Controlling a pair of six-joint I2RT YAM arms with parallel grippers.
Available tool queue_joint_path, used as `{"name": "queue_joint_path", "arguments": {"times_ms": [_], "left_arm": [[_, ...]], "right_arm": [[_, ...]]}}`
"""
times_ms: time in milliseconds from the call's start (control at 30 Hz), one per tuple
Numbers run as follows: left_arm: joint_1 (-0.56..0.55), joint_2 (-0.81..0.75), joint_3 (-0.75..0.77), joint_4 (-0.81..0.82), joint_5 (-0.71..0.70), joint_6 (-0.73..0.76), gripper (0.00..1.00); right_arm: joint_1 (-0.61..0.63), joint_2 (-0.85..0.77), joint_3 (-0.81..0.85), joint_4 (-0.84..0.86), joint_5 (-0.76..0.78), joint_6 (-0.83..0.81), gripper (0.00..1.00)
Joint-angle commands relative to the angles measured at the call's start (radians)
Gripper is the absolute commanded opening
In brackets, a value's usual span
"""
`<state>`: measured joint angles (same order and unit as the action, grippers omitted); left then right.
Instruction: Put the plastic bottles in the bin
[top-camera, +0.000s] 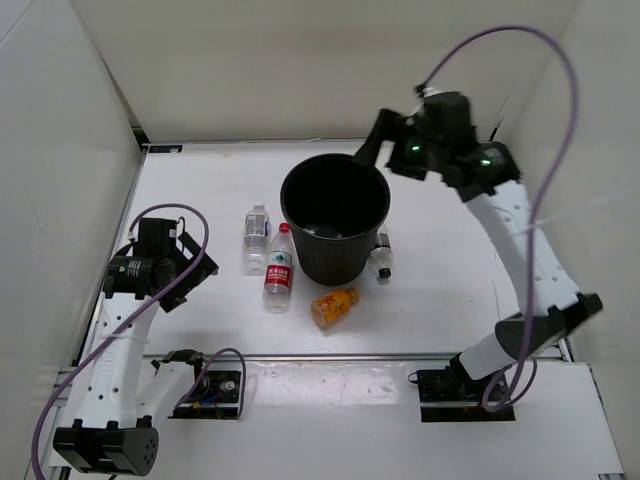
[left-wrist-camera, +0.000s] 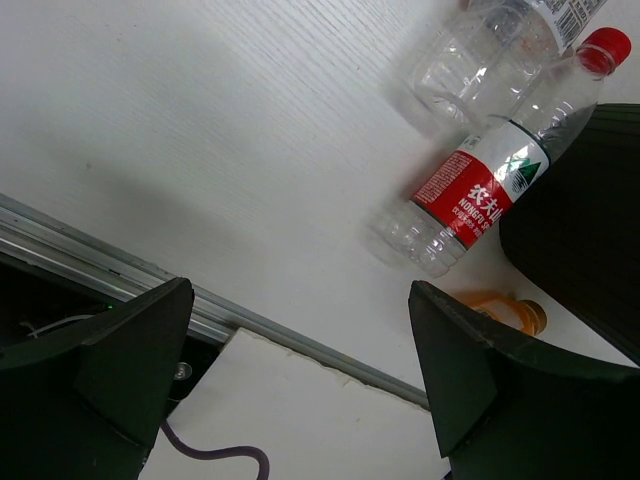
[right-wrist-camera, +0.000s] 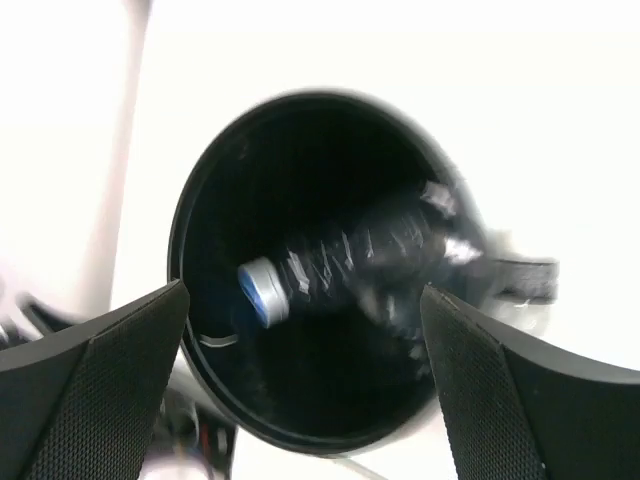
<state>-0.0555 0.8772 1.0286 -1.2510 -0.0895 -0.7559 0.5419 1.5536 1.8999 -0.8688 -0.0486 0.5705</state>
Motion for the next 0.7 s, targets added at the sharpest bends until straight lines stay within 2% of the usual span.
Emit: {"name": "queue_joint_path", "arguments": {"times_ms": [0, 100, 133, 200, 233, 300, 433, 667], "left_arm": [[-0.004, -0.015, 0.010, 0.019, 0.008, 0.024, 1.00], [-0.004, -0.015, 0.010, 0.019, -0.001, 0.024, 1.00], [-0.004, -0.024, 0.010, 0.019, -0.001, 0.024, 1.00], [-0.004, -0.024, 0.001, 0.019, -0.001, 0.024, 1.00], [-0.004, -0.024, 0.001, 0.019, -0.001, 0.024, 1.00], [-0.004, -0.024, 0.001, 0.019, -0.001, 0.024, 1.00], [-0.004, -0.015, -0.022, 0.028, -0.001, 0.024, 1.00], [-0.004, 0.019, -0.044, 0.028, 0.010, 0.004, 1.00]], "right_arm": [[-0.106, -0.189, 0.046, 0.007, 0.070, 0.012, 1.00], [-0.251, -0.282, -0.132, 0.007, 0.079, 0.003, 1.00], [-0.275, -0.299, -0.276, 0.033, 0.079, -0.007, 1.00], [-0.331, -0.343, -0.430, 0.083, 0.024, -0.018, 1.00], [-0.348, -0.352, -0.561, 0.111, -0.006, -0.018, 1.00], [-0.394, -0.352, -0.662, 0.215, -0.106, -0.035, 1.00], [-0.451, -0.197, -0.746, 0.290, -0.348, -0.024, 0.96], [-0.442, 0.008, -0.748, 0.384, -0.421, -0.106, 0.96]]}}
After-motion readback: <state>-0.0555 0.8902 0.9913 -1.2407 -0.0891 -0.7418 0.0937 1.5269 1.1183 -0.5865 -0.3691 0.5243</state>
